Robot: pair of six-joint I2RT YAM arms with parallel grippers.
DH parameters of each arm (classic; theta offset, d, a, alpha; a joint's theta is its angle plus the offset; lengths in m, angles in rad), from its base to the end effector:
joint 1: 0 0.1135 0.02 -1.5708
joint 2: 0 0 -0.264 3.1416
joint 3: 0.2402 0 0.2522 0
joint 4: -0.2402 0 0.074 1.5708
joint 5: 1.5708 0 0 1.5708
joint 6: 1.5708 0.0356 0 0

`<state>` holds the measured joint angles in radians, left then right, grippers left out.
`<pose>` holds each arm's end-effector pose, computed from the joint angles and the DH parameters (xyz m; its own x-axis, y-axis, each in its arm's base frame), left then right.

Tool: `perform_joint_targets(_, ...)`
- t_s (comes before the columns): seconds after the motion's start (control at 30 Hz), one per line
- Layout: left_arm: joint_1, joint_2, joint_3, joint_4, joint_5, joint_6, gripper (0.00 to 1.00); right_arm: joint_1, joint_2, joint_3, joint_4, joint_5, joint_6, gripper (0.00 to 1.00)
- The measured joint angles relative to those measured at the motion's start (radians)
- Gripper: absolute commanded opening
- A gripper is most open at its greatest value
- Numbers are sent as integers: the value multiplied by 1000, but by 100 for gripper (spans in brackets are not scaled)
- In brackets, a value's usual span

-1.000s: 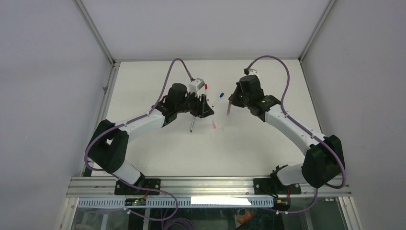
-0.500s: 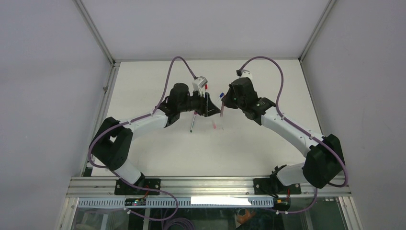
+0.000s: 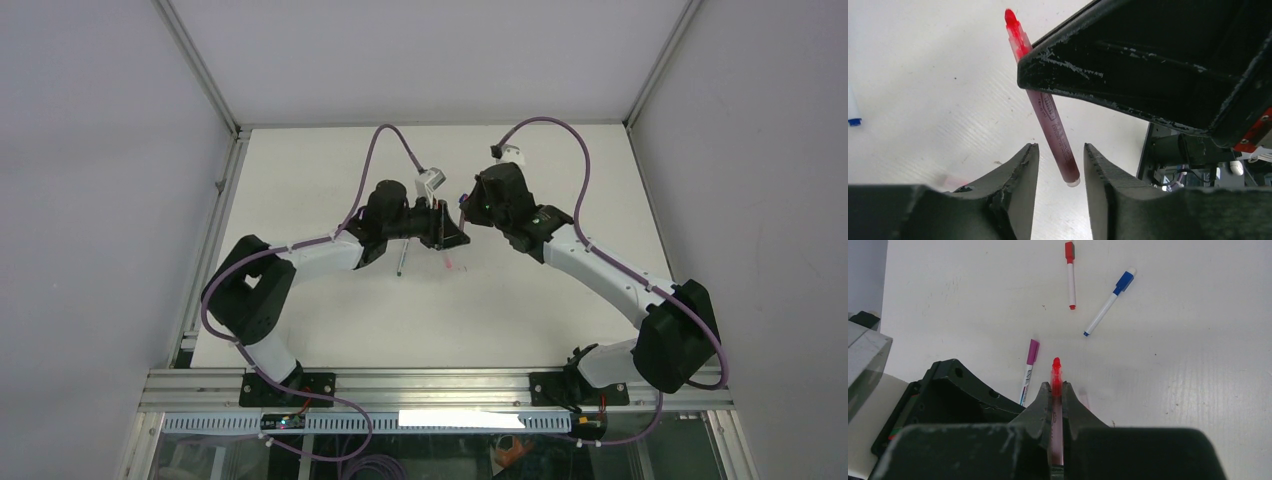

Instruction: Insert the pens into the pen caps

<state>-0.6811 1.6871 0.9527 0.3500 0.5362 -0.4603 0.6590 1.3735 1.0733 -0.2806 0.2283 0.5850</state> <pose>0.2757 -0.2469 0.2169 -0.6649 0.0473 -0.7454 0.6852 0.4361 -0.5834 0.2507 0.1840 0.2976 -0.6084 0.2091 -0.7656 -0.1330 0.9242 0.3581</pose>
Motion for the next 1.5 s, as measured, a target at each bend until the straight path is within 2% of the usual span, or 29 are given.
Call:
perform_joint_targets(0.03, 0, 2, 0, 5, 0, -4, 18, 0, 0, 0, 0, 0, 0, 0)
perform_joint_targets(0.07, 0, 2, 0, 10, -2, -8, 0, 0, 0, 0, 0, 0, 0, 0)
perform_joint_targets(0.3, 6, 7, -4, 24, -34, -8, 0, 0, -4, 0, 10, 13, -2, 0)
perform_joint_targets(0.37, 7, 7, -4, 24, -37, 1, 0, 0, -4, 0, 13, 14, -3, 17)
perform_joint_targets(0.4, 6, 7, -4, 24, -38, 2, 0, 0, -4, 0, 13, 14, -3, 37)
perform_joint_targets(0.43, 6, 7, -4, 22, -40, 11, 0, 0, -3, 0, 14, 14, -5, 47)
perform_joint_targets(0.5, 6, 5, -4, -1, -52, 42, 0, 0, -5, 0, 14, 23, -11, 56)
perform_joint_targets(0.57, 6, -11, -13, -63, -91, 85, 0, 2, -31, -14, 17, 47, -39, 61)
perform_joint_targets(0.77, 7, -139, -80, -282, -253, 192, 0, 2, -258, -151, 44, 12, -130, 60)
perform_joint_targets(0.87, 9, -257, -144, -373, -338, 224, 0, 2, -263, -186, 42, -34, -133, 55)
perform_joint_targets(1.07, 9, -481, -255, -473, -453, 238, 0, 17, -75, -258, 8, -141, -119, 50)
perform_joint_targets(1.23, 9, -589, -284, -538, -489, 237, 0, 32, 136, -150, -32, -163, -185, 50)
perform_joint_targets(1.33, 9, -645, -315, -554, -502, 233, 0, 34, 186, -91, -35, -164, -222, 49)
perform_joint_targets(1.5, 9, -700, -356, -571, -505, 221, 0, 46, 264, 19, -27, -163, -261, 41)
